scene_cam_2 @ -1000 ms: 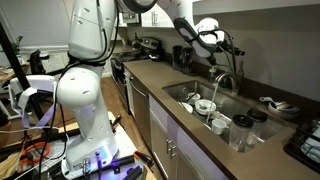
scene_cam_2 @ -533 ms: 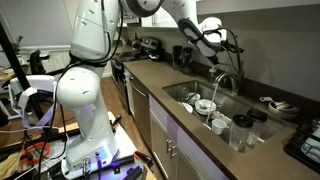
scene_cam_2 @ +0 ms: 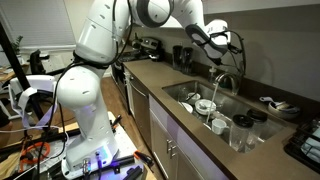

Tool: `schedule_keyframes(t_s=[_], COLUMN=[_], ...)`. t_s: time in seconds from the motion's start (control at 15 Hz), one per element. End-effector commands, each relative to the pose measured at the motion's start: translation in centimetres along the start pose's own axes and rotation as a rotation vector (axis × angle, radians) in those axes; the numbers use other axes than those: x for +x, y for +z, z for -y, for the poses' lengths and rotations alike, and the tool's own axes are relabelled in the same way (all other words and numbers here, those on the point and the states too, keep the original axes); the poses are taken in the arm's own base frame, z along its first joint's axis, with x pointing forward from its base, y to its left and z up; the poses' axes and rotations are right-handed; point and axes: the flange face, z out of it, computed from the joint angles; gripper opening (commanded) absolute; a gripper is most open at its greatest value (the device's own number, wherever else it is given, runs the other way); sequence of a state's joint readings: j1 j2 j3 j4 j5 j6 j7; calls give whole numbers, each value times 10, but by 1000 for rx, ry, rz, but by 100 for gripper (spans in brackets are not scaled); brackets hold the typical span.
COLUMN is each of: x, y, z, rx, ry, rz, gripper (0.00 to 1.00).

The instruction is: Close the tap

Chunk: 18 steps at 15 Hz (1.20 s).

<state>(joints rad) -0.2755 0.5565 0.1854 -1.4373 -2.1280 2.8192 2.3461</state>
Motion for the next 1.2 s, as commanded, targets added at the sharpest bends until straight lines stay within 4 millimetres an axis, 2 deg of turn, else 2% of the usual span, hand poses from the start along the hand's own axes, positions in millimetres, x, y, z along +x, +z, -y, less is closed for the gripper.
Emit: schedule_keyframes(t_s=[0.0,0.8,1.13], x=[4,-18,-20], y=[15,26,27], z=[-1,-14,-17], rx=[53,44,48], ry=[0,-68,-91], rz=[3,80,112], gripper=[4,4,5])
